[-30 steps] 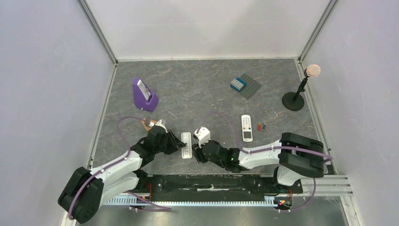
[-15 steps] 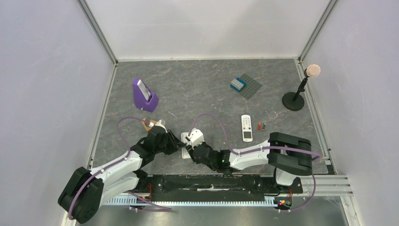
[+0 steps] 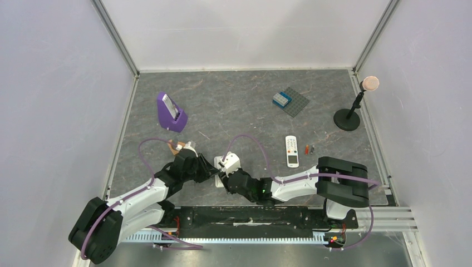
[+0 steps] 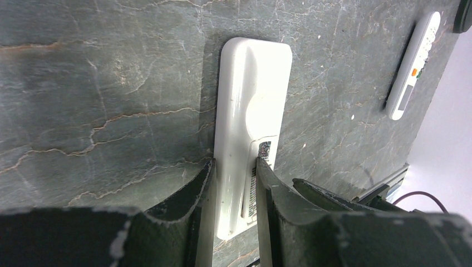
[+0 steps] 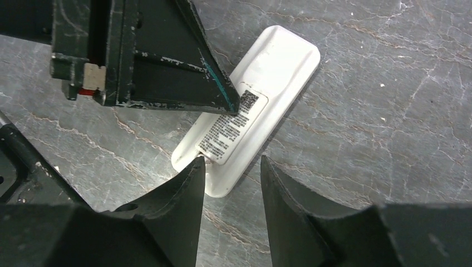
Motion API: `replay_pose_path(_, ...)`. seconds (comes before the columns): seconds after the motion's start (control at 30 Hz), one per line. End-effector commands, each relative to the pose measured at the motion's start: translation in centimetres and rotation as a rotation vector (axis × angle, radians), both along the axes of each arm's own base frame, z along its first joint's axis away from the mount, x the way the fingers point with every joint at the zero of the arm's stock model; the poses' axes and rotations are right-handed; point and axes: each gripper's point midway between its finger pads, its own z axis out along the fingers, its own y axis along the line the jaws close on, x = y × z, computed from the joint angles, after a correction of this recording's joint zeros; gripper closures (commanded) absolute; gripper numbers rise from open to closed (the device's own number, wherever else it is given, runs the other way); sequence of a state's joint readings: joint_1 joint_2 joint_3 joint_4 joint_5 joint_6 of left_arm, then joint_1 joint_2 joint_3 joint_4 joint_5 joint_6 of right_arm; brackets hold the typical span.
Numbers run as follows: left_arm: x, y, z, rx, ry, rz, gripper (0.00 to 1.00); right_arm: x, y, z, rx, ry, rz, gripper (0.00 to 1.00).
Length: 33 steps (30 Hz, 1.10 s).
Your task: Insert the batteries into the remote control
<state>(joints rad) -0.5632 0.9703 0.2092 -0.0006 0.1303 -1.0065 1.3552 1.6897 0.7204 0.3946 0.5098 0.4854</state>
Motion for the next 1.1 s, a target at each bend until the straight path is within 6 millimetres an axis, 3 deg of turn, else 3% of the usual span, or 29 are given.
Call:
replay_pose_path(0.0,-1.8,1.4,-2.8,0.077,0.086,0.021,0.67,-0.2,0.8,0.7,0.037,-0.019,0.013,0.56)
replay_pose_path(0.53,-1.8,1.5,-2.9,0.075,0.087,0.022,0.68,0.0,0.0,-1.5,-0.035,-0.002,-0.028,0.62)
replay_pose_path(0.87,-2.1,1.7,-3.2,0.081,0.094,0.024,0.72,2.0,-3.4,-3.0,-0.096,-0.06,-0.209,0.72)
replay_pose_path(1.07,-2.2,1.7,-3.4,0.087,0.098,0.02,0.76,2.1,-3.9,-3.8,-0.1,-0.057,-0.234,0.74)
